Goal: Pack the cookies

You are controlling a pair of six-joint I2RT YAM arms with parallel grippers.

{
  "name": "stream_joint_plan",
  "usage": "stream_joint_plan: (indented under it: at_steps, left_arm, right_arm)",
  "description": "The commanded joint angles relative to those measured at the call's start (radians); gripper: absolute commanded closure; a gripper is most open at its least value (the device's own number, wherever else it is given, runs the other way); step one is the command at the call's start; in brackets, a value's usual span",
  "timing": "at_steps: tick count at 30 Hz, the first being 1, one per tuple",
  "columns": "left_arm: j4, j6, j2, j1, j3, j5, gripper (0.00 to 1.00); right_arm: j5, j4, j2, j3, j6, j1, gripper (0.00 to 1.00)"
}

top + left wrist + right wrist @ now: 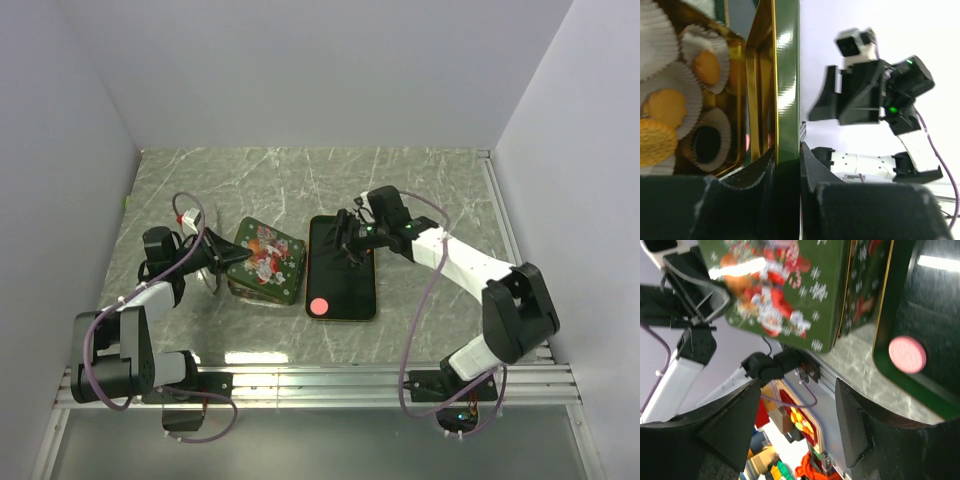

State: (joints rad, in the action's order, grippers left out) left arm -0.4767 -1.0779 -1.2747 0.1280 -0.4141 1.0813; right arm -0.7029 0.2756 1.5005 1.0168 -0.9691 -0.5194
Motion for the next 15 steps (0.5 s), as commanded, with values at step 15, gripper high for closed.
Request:
stream_joint_plan:
  at_steps: [15]
  left_arm:
    - [-0.201,-0.070,-0.090,0.019,-0.037,0.089,0.99]
  right_arm:
    - [0.022,-0.156,0.208,0.101,-0.077,-0.065,0.27]
